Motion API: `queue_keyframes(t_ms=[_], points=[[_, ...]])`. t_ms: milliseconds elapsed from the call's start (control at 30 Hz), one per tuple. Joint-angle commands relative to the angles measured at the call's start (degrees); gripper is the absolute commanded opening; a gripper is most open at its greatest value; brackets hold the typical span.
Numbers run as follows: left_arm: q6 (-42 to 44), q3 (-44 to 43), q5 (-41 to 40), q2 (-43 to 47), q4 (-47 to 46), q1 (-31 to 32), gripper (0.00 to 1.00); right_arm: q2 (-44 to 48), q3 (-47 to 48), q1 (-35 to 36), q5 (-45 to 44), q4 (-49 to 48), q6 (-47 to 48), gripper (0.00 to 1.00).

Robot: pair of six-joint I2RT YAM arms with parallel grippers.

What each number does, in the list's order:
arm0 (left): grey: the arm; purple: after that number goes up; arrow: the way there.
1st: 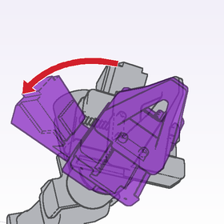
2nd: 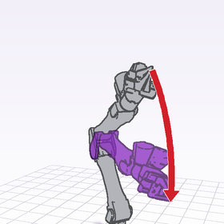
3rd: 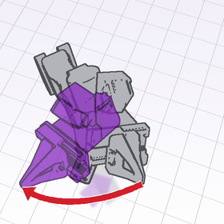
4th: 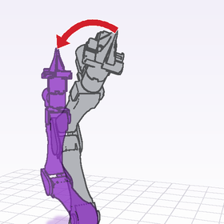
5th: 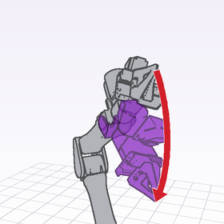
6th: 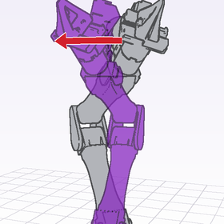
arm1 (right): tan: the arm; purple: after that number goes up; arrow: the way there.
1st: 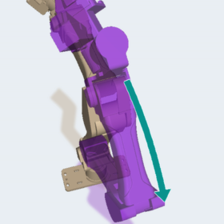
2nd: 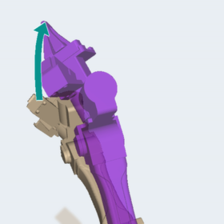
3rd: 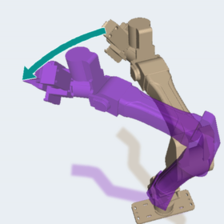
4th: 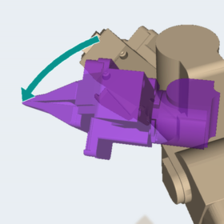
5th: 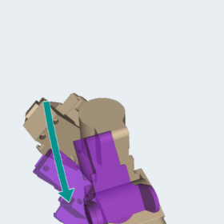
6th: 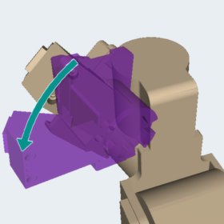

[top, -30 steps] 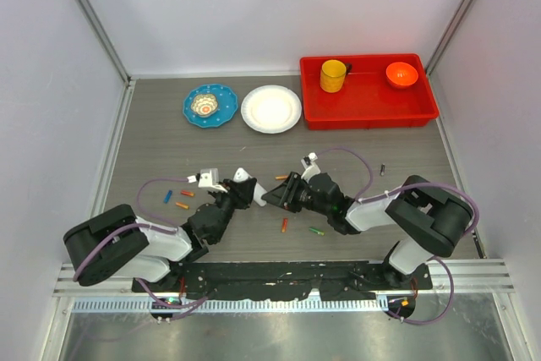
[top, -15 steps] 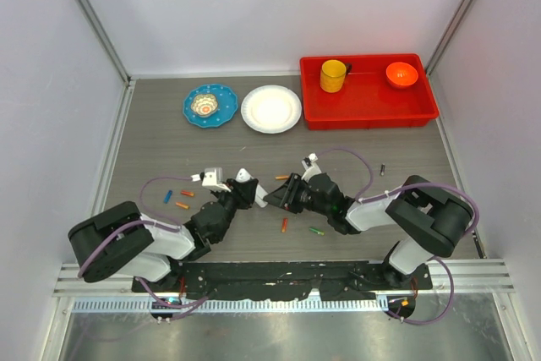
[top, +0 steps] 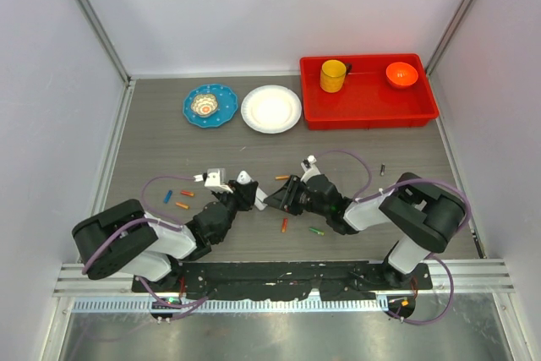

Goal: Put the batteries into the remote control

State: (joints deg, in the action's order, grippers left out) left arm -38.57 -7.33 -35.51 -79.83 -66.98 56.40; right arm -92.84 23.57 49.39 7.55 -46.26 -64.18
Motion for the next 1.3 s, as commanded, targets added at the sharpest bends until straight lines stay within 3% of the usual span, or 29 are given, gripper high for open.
queue_keyframes(t_ms=[0, 1267], points=[[0.9, -1.1, -1.1, -0.4, -1.2, 0.4, 0.00, -0.2, 1.2, 0.3, -0.8, -3.7, 0.9, 0.36], [-2.0, -0.7, 0.4, 4.9, 7.5, 0.6, 0.00, -2.4, 0.1, 0.3, -2.3, -3.9, 2.3, 0.36]])
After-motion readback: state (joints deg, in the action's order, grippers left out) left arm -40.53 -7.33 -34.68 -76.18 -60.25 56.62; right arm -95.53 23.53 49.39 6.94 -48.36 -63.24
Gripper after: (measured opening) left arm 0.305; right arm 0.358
